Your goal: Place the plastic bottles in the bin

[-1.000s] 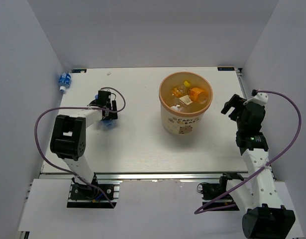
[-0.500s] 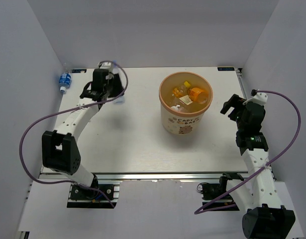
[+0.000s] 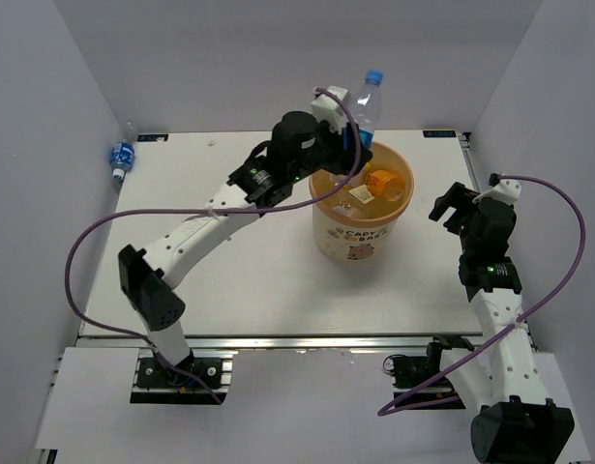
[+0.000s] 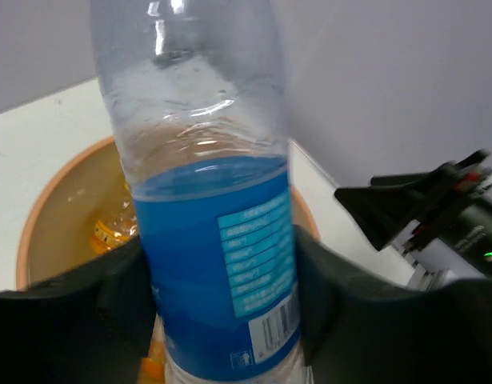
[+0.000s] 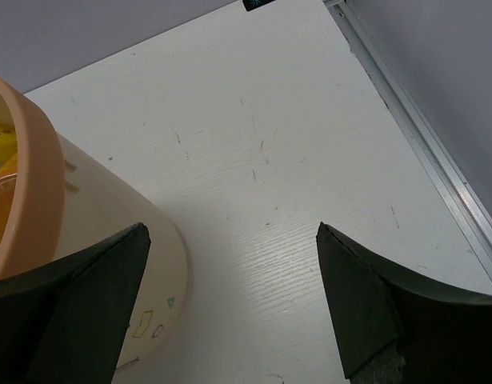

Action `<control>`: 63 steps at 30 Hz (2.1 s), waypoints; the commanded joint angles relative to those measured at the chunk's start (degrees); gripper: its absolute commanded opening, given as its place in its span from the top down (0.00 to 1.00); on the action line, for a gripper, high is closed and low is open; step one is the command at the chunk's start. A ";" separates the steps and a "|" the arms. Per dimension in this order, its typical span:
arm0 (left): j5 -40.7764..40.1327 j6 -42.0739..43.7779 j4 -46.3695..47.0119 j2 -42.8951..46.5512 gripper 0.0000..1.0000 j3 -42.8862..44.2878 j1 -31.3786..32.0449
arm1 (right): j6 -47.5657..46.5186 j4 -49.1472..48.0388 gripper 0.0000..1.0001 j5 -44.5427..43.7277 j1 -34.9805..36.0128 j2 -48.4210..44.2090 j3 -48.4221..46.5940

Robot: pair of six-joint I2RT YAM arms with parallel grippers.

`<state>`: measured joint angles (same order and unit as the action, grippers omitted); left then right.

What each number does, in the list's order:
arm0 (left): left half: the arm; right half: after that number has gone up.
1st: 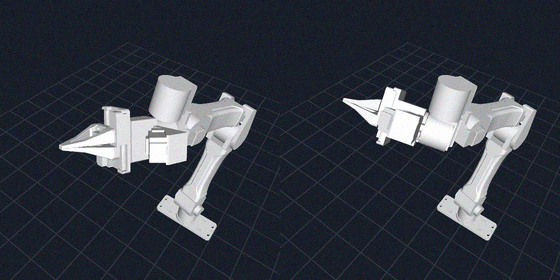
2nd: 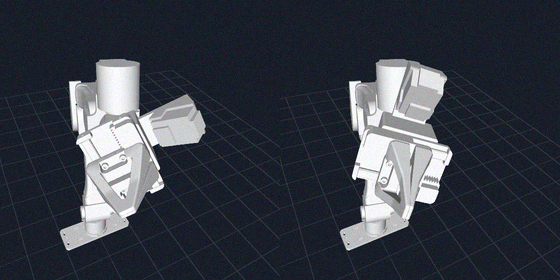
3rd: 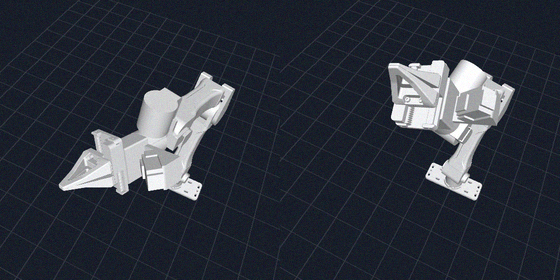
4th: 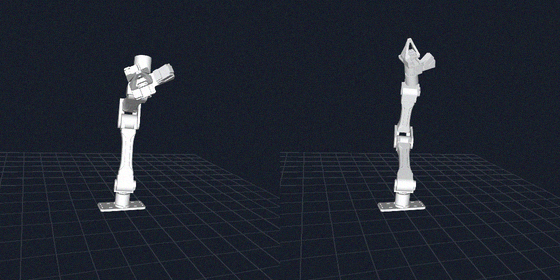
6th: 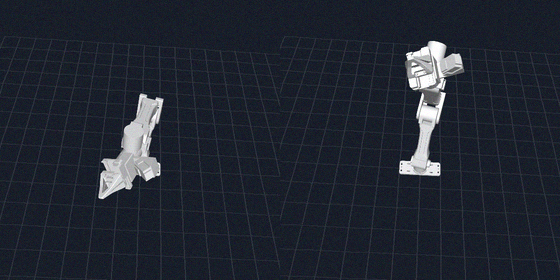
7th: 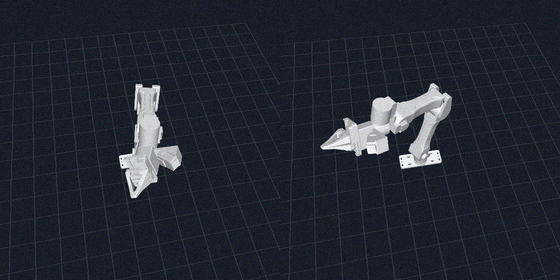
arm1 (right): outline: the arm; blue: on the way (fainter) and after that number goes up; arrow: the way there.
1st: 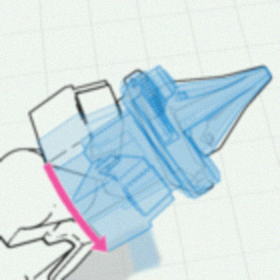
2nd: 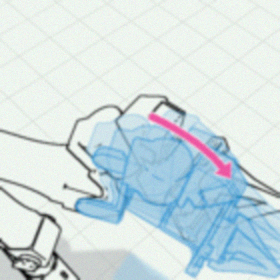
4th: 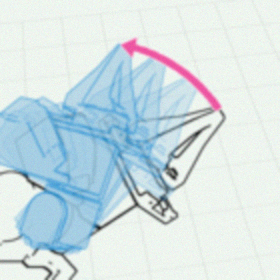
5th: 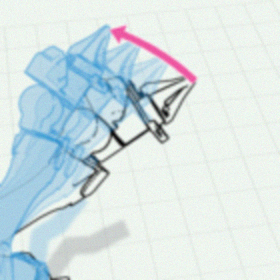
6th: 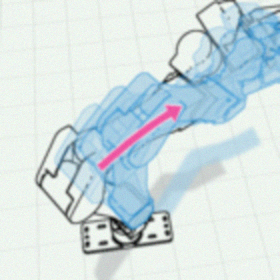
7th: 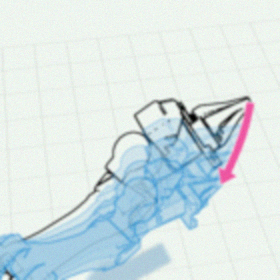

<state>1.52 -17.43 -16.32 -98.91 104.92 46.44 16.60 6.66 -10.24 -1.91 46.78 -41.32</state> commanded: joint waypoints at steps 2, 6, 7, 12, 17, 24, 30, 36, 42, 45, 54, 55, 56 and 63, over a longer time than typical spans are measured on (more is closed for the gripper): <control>-2.40 1.87 -6.35 -2.86 0.03 3.71 1.37 | 0.89 -2.96 0.11 0.40 -0.28 -0.55 0.54; -1.79 3.19 -7.06 -1.29 0.02 3.88 1.73 | 0.80 -2.96 0.11 0.13 -0.28 -0.38 0.54; -1.61 3.63 -7.24 -0.85 0.02 3.88 1.82 | 0.80 -2.96 0.11 0.13 -0.28 -0.29 0.54; -7.65 5.13 -6.80 3.27 0.02 1.52 1.82 | 0.63 -2.88 0.11 -0.13 -0.28 -0.03 0.45; -21.64 4.26 -6.89 7.50 0.02 -2.26 -4.67 | 0.54 -2.61 0.11 -0.40 -0.28 -0.03 0.36; -20.77 5.38 -9.08 6.37 0.02 -4.73 -27.87 | 0.10 -1.82 0.11 -1.27 -0.28 0.76 -0.34; -16.02 17.25 -3.03 0.14 0.02 -9.91 -42.03 | -0.69 -1.21 0.11 -3.82 -0.28 1.38 -0.52; -20.92 23.58 -4.16 -15.04 0.02 -2.55 -51.26 | -1.40 -1.21 0.11 -5.14 -0.28 3.31 -1.13; -29.03 27.36 -1.88 -28.07 0.02 8.79 -55.92 | -2.18 -1.91 0.11 -5.23 -0.28 5.07 -1.92; -30.60 29.20 0.04 -33.70 0.02 13.53 -57.42 | -2.36 -2.26 0.11 -7.33 -0.20 5.69 -2.10; -34.21 34.92 6.38 -48.19 0.02 25.23 -60.50 | -2.54 -2.26 0.11 -9.28 -0.28 8.23 -4.47; -34.30 35.36 7.52 -48.91 0.02 26.02 -60.58 | -3.06 -2.26 0.11 -8.31 -0.28 8.84 -5.43; -34.13 35.71 8.14 -50.05 0.02 26.12 -60.76 | -3.85 -1.74 0.11 -8.13 -0.28 9.02 -6.31; -28.34 34.84 10.61 -54.36 0.02 29.36 -63.22 | -4.91 0.03 0.11 -10.59 -0.28 4.65 -8.87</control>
<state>-29.50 17.72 -7.97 -152.94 130.08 -15.22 12.82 8.56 -19.20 -1.91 54.85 -48.14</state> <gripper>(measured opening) 0.983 0.895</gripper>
